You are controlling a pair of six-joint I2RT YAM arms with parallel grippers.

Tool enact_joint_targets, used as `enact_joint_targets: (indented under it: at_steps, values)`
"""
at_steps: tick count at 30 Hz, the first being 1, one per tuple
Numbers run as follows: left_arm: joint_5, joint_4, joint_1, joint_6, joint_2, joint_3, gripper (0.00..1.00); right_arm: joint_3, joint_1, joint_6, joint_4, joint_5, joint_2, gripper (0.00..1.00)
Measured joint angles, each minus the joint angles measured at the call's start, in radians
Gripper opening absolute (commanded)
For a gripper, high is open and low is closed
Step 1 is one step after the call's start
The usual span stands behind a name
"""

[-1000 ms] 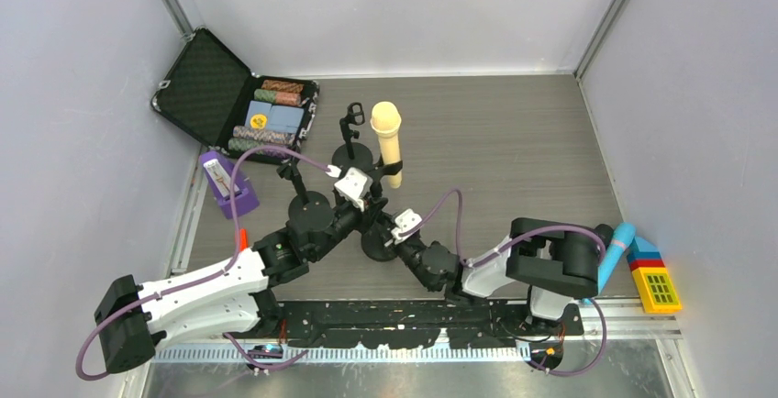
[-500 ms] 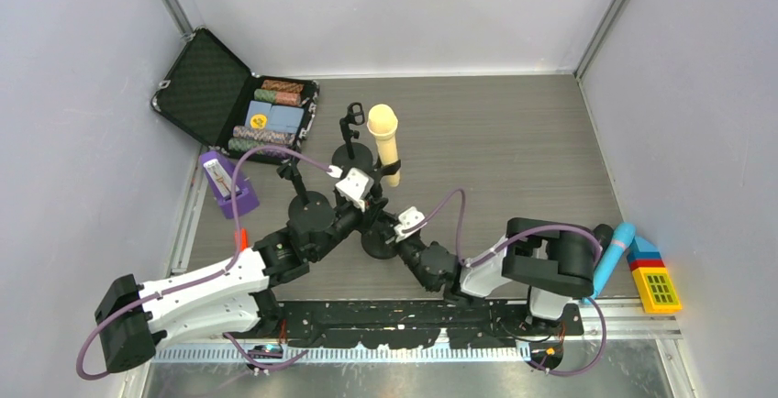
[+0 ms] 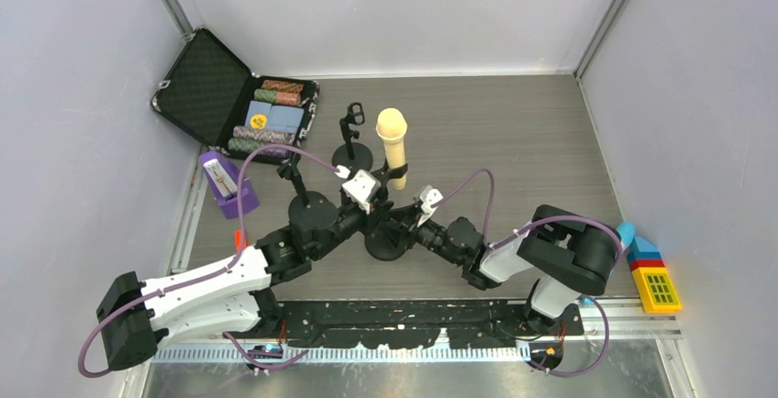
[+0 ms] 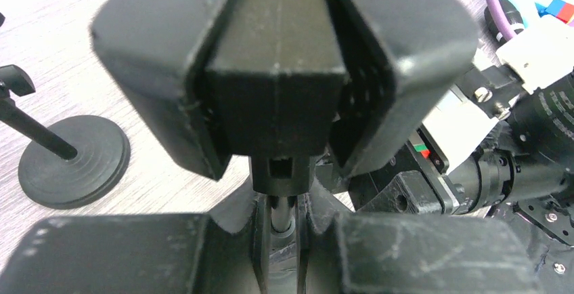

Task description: Remove the microphone from the stand

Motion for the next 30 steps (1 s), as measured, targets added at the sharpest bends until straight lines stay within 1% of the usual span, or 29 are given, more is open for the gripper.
enact_joint_targets:
  at_steps: [1, 2, 4, 6, 7, 10, 14, 17, 21, 25, 28, 30]
  values:
    - [0.003, 0.000, 0.000, 0.001, 0.002, 0.001, 0.00, -0.001, -0.014, -0.002, 0.000, -0.043, -0.002, 0.38]
    - [0.006, 0.000, 0.000, 0.002, 0.003, 0.002, 0.00, -0.001, -0.026, -0.003, 0.000, -0.080, -0.003, 0.34]
    - [0.008, 0.000, 0.000, 0.004, 0.004, 0.003, 0.00, -0.001, -0.044, -0.016, -0.001, -0.140, -0.005, 0.12]
    - [0.005, 0.003, 0.001, 0.003, 0.005, 0.005, 0.00, -0.001, -0.057, -0.060, 0.001, -0.180, -0.005, 0.02]
    - [0.003, 0.002, 0.003, -0.001, 0.006, 0.010, 0.00, -0.001, -0.060, -0.083, 0.009, -0.202, -0.005, 0.01]
    - [0.000, -0.004, 0.003, -0.010, 0.005, 0.013, 0.00, -0.001, -0.060, -0.072, 0.013, -0.217, -0.005, 0.00]
    - [-0.008, -0.005, 0.003, -0.022, 0.005, 0.013, 0.00, -0.001, -0.045, -0.056, 0.014, -0.180, -0.005, 0.00]
    - [-0.012, -0.010, 0.002, -0.027, 0.002, 0.013, 0.00, 0.000, 0.019, -0.089, 0.014, -0.057, -0.005, 0.00]
    - [-0.025, -0.023, -0.004, -0.034, -0.005, 0.013, 0.00, 0.025, 0.155, -0.185, -0.003, 0.233, 0.007, 0.00]
    - [-0.056, -0.038, -0.004, -0.045, -0.013, 0.013, 0.00, 0.106, 0.264, -0.272, -0.023, 0.541, 0.064, 0.00]
    - [-0.074, -0.040, -0.004, -0.052, -0.016, 0.013, 0.00, 0.164, 0.312, -0.317, -0.030, 0.702, 0.108, 0.00]
    - [-0.083, -0.043, -0.004, -0.056, -0.019, 0.013, 0.00, 0.191, 0.330, -0.323, -0.030, 0.764, 0.130, 0.00]
